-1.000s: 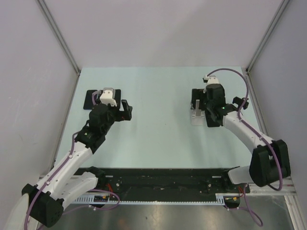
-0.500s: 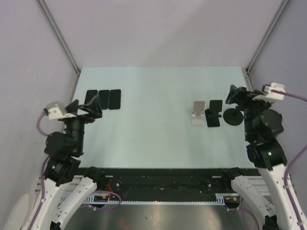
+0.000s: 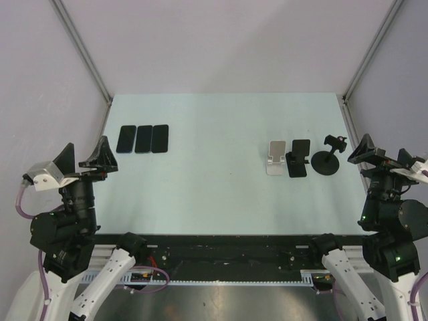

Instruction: Remove the phone from the phone stand

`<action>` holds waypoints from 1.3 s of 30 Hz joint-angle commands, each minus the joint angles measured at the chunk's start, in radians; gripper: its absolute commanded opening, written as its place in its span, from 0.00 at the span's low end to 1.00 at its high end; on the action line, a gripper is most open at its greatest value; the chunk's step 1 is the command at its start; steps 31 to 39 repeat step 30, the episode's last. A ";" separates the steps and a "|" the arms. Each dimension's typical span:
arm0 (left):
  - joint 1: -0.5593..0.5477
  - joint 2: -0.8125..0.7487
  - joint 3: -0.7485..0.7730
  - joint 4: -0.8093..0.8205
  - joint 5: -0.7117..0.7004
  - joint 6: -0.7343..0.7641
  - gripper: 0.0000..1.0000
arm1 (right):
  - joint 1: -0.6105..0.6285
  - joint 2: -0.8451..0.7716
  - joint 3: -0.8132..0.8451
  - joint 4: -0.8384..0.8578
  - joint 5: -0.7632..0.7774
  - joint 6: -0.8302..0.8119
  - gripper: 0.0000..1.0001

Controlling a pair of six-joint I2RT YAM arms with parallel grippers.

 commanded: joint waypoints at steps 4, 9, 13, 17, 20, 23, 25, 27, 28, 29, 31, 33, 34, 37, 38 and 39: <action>-0.004 0.010 0.034 0.012 -0.025 0.093 1.00 | -0.003 -0.032 -0.030 0.001 0.051 -0.020 1.00; -0.004 0.013 0.003 0.017 -0.003 0.054 1.00 | -0.003 -0.012 -0.034 0.015 0.034 -0.017 1.00; -0.004 0.018 -0.009 0.015 -0.003 0.041 1.00 | -0.002 -0.005 -0.036 0.018 0.030 -0.017 1.00; -0.004 0.019 -0.014 0.020 -0.006 0.043 1.00 | -0.002 -0.002 -0.039 0.024 0.028 -0.012 1.00; -0.004 0.019 -0.018 0.021 -0.009 0.043 1.00 | -0.003 0.002 -0.039 0.027 0.028 -0.010 1.00; -0.004 0.015 -0.021 0.021 -0.011 0.044 1.00 | -0.003 0.005 -0.040 0.035 0.025 -0.014 1.00; -0.004 0.015 -0.024 0.021 -0.011 0.044 1.00 | -0.003 0.009 -0.040 0.039 0.024 -0.014 1.00; -0.004 0.013 -0.026 0.023 -0.011 0.043 1.00 | -0.003 0.011 -0.040 0.041 0.022 -0.012 1.00; -0.004 0.013 -0.026 0.021 -0.009 0.043 1.00 | -0.003 0.012 -0.040 0.043 0.021 -0.010 1.00; -0.004 0.011 -0.027 0.021 -0.009 0.043 1.00 | -0.002 0.014 -0.040 0.044 0.019 -0.010 1.00; -0.004 0.010 -0.029 0.024 -0.009 0.043 1.00 | -0.003 0.014 -0.040 0.043 0.016 -0.007 1.00; -0.004 0.010 -0.029 0.024 -0.009 0.043 1.00 | -0.003 0.014 -0.040 0.043 0.016 -0.007 1.00; -0.004 0.010 -0.029 0.024 -0.009 0.043 1.00 | -0.003 0.014 -0.040 0.043 0.016 -0.007 1.00; -0.004 0.010 -0.029 0.024 -0.009 0.043 1.00 | -0.003 0.014 -0.040 0.043 0.016 -0.007 1.00; -0.004 0.010 -0.029 0.024 -0.009 0.043 1.00 | -0.003 0.014 -0.040 0.043 0.016 -0.007 1.00; -0.004 0.010 -0.029 0.024 -0.009 0.043 1.00 | -0.003 0.014 -0.040 0.043 0.016 -0.007 1.00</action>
